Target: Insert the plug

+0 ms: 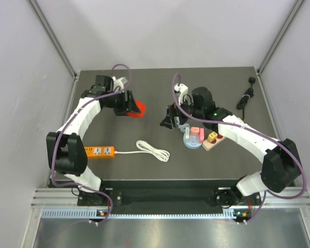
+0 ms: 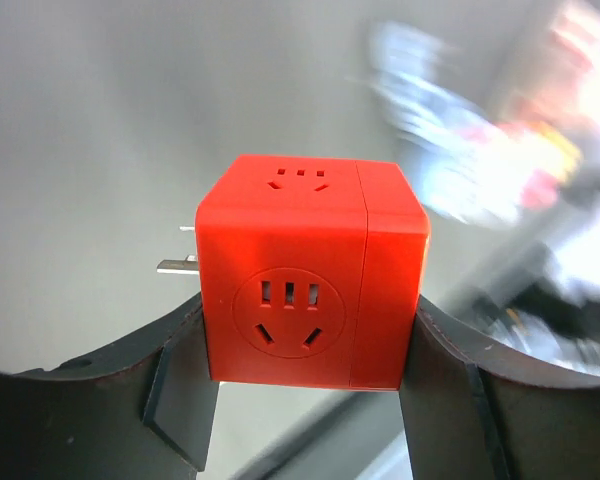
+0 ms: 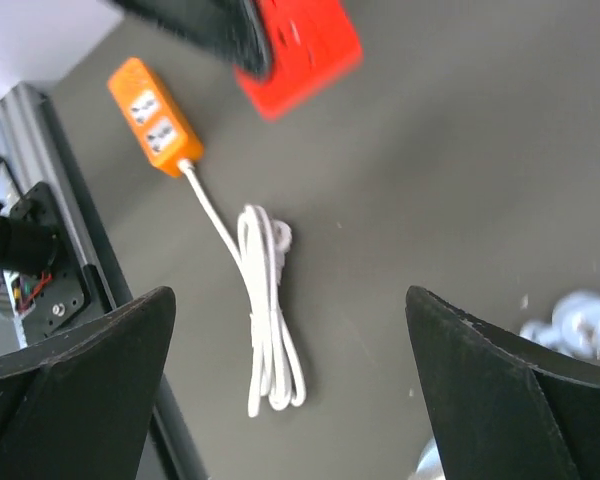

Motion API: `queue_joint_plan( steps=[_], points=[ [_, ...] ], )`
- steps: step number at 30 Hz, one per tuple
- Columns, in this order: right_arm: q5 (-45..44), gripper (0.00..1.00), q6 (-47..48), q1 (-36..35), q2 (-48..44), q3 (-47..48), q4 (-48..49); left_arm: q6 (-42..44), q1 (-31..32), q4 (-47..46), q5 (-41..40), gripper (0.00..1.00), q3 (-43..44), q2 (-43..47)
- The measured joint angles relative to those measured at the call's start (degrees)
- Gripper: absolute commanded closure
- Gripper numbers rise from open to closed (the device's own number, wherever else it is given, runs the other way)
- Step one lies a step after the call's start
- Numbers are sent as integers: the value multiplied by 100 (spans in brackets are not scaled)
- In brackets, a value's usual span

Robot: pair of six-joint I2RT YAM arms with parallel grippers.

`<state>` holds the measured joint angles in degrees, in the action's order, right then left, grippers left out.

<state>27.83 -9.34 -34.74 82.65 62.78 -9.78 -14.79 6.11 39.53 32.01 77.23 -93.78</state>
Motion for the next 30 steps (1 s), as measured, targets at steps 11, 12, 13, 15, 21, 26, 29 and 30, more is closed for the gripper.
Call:
queue_joint_plan(
  steps=[11, 12, 13, 15, 21, 26, 29, 30],
  points=[
    [1132, 0, 1506, -2, -1134, -1679, 2223, -444, 807, -855, 2837, 100, -817, 1150],
    [1134, 0, 1539, -2, -1213, -1784, 2433, -511, 831, -966, 2946, 100, -852, 1176],
    [1152, 0, 1569, -2, -1281, -1867, 2653, -599, 850, -1073, 3062, 100, -883, 1196],
    [1213, 0, 1694, -13, -1360, -1963, 2951, -715, 909, -1248, 3252, 100, -925, 1231],
    [1147, 0, 2026, -214, -1370, -1985, 3501, -1631, 1086, -2247, 3578, 100, -1316, 1460],
    [841, 0, 2037, -470, -1368, -2037, 4146, -3047, 1178, -3917, 3707, 100, -1847, 1720],
    [619, 0, 2096, -686, -1318, -2044, 4542, -3790, 1268, -4800, 3718, 100, -1884, 1722],
    [520, 3, 2138, -737, -1290, -2044, 4642, -3998, 1300, -5053, 3720, 100, -1886, 1727]
  ],
)
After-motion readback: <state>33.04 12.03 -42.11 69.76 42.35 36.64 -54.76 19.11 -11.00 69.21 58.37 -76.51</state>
